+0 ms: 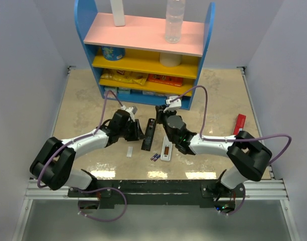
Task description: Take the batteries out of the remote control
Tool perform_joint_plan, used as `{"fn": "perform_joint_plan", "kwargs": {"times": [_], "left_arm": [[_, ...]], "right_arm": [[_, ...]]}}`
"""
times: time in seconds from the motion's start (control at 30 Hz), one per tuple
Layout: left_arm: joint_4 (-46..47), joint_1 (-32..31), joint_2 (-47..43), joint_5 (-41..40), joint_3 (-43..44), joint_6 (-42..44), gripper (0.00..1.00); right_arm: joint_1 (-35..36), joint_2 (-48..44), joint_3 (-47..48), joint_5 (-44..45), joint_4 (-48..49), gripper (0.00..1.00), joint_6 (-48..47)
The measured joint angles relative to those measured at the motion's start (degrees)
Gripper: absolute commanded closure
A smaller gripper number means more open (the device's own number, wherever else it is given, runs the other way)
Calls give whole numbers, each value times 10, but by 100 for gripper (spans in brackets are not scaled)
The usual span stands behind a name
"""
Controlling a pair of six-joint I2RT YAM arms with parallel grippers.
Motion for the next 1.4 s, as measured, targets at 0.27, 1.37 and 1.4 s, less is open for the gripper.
{"fn": "perform_joint_plan", "kwargs": {"times": [0.27, 1.37, 1.4], "left_arm": [[20, -4, 8, 5, -16, -5, 66], [23, -3, 62, -14, 8, 5, 65], [24, -3, 66, -13, 10, 5, 66]], "right_arm": [[-8, 56, 31, -6, 9, 100, -9], [-9, 104, -55, -7, 171, 100, 20], [-9, 104, -57, -6, 174, 100, 26]]}}
